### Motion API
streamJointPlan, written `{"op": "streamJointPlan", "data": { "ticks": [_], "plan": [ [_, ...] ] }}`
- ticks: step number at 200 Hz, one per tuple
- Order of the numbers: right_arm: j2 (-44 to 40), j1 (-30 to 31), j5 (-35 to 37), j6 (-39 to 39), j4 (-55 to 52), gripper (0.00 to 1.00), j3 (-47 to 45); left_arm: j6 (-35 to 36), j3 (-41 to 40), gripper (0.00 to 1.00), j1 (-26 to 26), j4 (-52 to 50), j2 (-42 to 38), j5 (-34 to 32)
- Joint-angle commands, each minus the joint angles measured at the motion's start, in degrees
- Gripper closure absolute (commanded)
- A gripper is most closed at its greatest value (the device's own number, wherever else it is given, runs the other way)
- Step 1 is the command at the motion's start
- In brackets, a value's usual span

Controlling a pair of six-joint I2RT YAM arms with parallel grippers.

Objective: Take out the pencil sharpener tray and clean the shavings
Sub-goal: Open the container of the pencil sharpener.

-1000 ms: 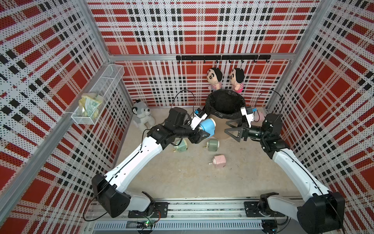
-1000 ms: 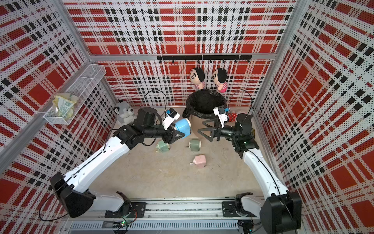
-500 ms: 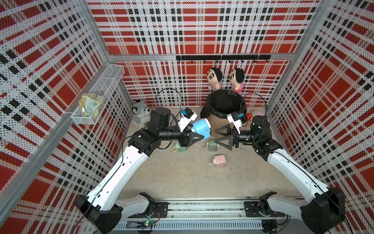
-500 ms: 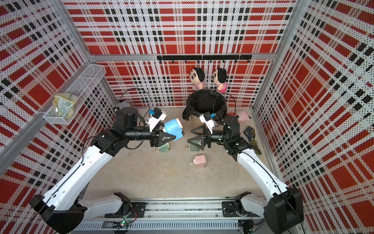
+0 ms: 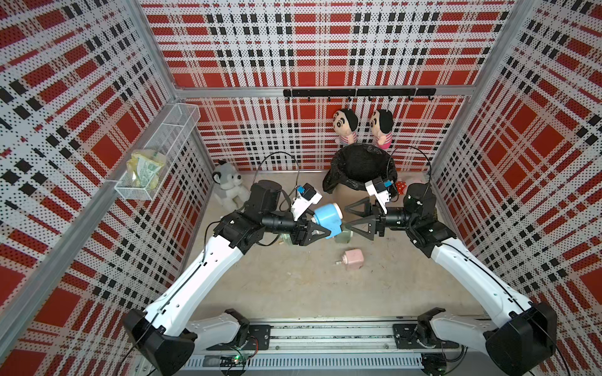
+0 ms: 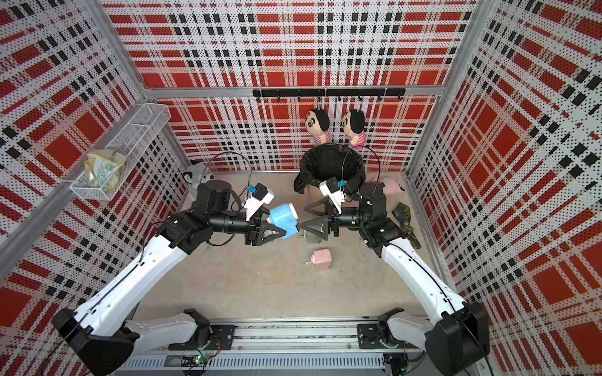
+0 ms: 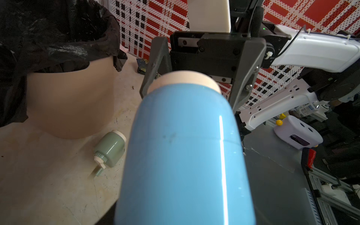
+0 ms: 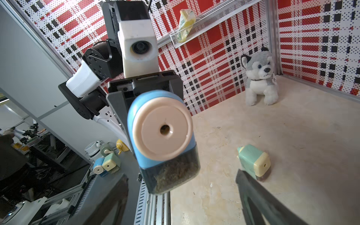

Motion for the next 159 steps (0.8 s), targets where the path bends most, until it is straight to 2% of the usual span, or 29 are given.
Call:
{"op": "streamJointPlan", "data": {
  "ticks": [1, 88, 132, 159],
  "plan": [
    [0.3, 1.1, -2.0, -0.7, 1.0, 0.12, 0.8, -0.1, 0.0, 0.43, -0.2, 2.2, -0.4, 2.3],
    [1.4, 4.8, -1.7, -3.5, -2.2, 0.22, 0.8, 0.4, 0.0, 0.43, 0.8, 2.6, -0.6, 4.9],
    [-0.4, 4.8, -3.6, -1.0, 1.8, 0.39, -1.2, 0.4, 0.0, 0.43, 1.1, 2.8, -0.5, 5.5],
    [-0.5, 4.8, -4.2, -0.4, 2.5, 0.42, -1.6, 0.5, 0.0, 0.44, 1.2, 2.9, -0.5, 6.0]
  ]
}}
